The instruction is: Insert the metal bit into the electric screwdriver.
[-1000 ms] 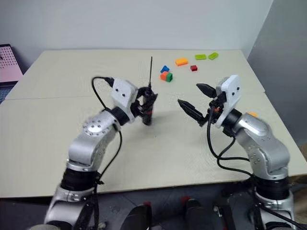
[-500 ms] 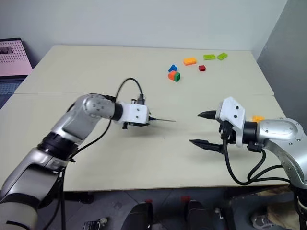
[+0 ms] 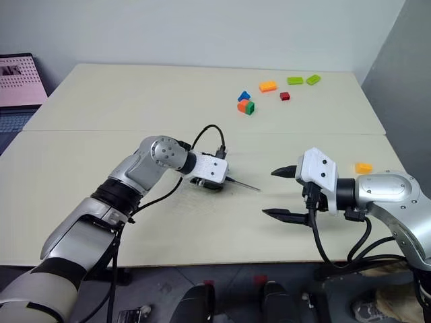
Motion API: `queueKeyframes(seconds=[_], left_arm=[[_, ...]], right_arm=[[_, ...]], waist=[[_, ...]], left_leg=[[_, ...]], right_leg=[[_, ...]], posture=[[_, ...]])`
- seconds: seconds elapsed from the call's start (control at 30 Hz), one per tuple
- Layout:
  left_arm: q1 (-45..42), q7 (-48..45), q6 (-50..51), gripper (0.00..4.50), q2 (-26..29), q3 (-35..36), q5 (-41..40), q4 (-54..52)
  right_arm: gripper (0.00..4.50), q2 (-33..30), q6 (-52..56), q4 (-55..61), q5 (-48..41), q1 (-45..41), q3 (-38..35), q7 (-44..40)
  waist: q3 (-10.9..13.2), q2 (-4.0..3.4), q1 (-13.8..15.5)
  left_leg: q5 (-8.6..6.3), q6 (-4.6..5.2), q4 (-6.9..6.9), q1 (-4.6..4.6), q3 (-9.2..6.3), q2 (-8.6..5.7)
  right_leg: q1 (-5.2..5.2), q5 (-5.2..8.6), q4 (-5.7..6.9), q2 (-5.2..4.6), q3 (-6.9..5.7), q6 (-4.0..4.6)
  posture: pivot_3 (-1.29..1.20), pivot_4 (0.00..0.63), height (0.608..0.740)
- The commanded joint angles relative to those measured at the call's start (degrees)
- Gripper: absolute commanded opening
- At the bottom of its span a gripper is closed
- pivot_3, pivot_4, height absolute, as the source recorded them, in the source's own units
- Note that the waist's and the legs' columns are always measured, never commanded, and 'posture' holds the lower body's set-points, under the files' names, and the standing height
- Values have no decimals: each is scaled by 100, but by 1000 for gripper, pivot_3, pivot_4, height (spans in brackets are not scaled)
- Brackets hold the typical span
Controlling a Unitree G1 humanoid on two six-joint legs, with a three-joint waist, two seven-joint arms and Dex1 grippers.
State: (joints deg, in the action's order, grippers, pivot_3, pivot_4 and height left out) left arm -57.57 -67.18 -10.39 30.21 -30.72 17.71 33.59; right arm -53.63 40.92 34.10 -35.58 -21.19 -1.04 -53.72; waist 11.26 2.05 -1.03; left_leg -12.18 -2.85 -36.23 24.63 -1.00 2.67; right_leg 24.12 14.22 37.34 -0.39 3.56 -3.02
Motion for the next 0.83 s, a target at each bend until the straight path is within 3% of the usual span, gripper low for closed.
queueKeyframes(seconds=[0.03,0.1,0.27,0.6,0.7,0.83], left_arm=[[-65,-351,549,3995,116,543,-499,-227],[-32,-464,1276,4418,184,973,-904,-494],[299,-679,2922,4467,627,1989,-1870,-1356],[3287,-594,4824,4467,2381,4394,-3320,-4345],[4058,-410,5196,4467,2497,4949,-3670,-4874],[4385,-32,5253,4467,2407,5137,-3805,-4955]], right_arm=[[4500,-37,-10,58,-59,-137,-85,-58],[4500,-54,-27,3,-38,-172,-76,-92],[4500,-102,-79,-51,-6,-92,-166,-149],[4500,-418,-499,-648,179,182,-472,-636],[4500,-491,-654,-878,289,156,-405,-801],[4500,-426,-877,-1139,494,18,-209,-928]], waist=[[0,0,-15],[1,0,-47],[1,0,-90],[2,-1,-176],[2,-1,-158],[1,0,-76]], left_leg=[[0,0,0,0,0,0],[0,0,0,1,0,0],[0,0,-8,-1,-4,2],[2,-2,-17,-35,0,8],[2,-2,-17,-45,8,9],[3,0,-19,-55,6,8]], right_leg=[[1,0,2,0,0,0],[6,0,10,1,0,1],[12,3,39,3,0,4],[-3,10,71,5,5,15],[-6,11,72,2,9,17],[-10,28,76,1,5,51]], posture=[[0,150,740],[0,150,740],[0,150,740],[0,150,740],[0,150,740],[0,150,740]])
